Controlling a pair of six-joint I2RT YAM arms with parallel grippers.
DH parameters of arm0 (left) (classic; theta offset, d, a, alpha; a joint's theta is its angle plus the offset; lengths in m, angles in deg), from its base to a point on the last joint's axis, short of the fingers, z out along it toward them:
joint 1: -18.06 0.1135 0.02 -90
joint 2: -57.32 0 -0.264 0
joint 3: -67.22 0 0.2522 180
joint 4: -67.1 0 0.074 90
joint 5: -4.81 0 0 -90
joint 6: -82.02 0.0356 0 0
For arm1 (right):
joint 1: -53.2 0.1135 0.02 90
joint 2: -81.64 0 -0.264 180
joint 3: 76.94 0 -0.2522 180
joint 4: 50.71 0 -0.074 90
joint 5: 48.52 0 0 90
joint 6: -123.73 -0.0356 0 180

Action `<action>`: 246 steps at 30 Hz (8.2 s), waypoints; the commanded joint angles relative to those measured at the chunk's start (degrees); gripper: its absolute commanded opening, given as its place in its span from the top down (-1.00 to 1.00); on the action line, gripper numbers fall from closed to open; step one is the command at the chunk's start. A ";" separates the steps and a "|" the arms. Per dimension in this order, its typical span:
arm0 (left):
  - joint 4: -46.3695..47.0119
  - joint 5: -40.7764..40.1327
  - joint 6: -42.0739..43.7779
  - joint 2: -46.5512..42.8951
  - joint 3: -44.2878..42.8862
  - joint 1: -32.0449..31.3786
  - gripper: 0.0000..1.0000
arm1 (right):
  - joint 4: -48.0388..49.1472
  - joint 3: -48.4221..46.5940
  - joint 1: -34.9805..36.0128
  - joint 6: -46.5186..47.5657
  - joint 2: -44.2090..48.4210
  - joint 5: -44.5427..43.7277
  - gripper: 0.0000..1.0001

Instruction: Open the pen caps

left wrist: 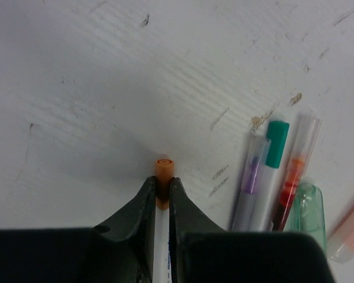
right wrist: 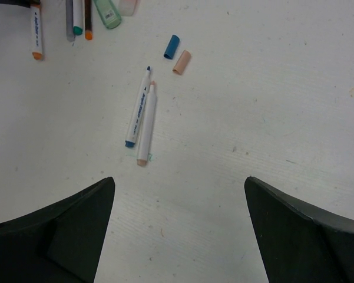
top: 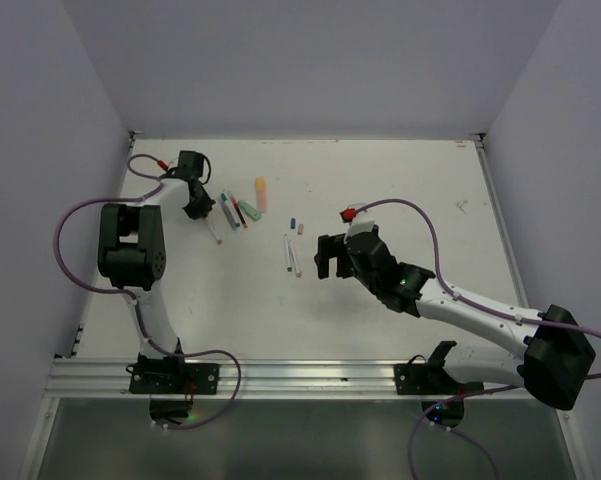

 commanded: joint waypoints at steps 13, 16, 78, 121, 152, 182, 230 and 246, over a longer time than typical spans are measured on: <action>19.29 15.04 -2.06 -33.66 19.66 -11.46 1.00 | 11.44 -5.58 0.01 2.05 -2.86 18.18 -0.86; 27.44 18.30 -3.73 -37.88 22.56 -15.07 1.00 | 12.75 -8.13 -0.07 1.70 -4.80 20.04 -0.84; 35.82 26.04 2.42 -40.27 22.31 -28.70 0.38 | 11.09 -11.91 -0.07 8.38 -9.02 13.36 1.00; 55.51 -4.62 3.38 -52.74 22.48 -28.35 1.00 | 10.91 6.45 -0.07 10.58 -2.08 18.37 1.00; 34.86 21.98 0.40 -45.64 18.61 -24.48 -0.01 | 11.79 3.38 0.01 8.20 1.87 17.41 1.00; 34.06 27.62 -4.79 -37.19 22.39 -28.35 0.10 | 17.42 -6.38 -0.07 7.41 -2.25 12.40 1.00; 42.32 -2.76 -13.42 -46.42 21.18 -29.41 1.00 | 21.19 7.85 -0.07 6.71 0.12 8.97 1.00; 48.39 -11.22 -12.52 -46.95 14.40 -24.40 1.00 | 26.73 17.00 0.01 7.85 0.99 8.62 1.00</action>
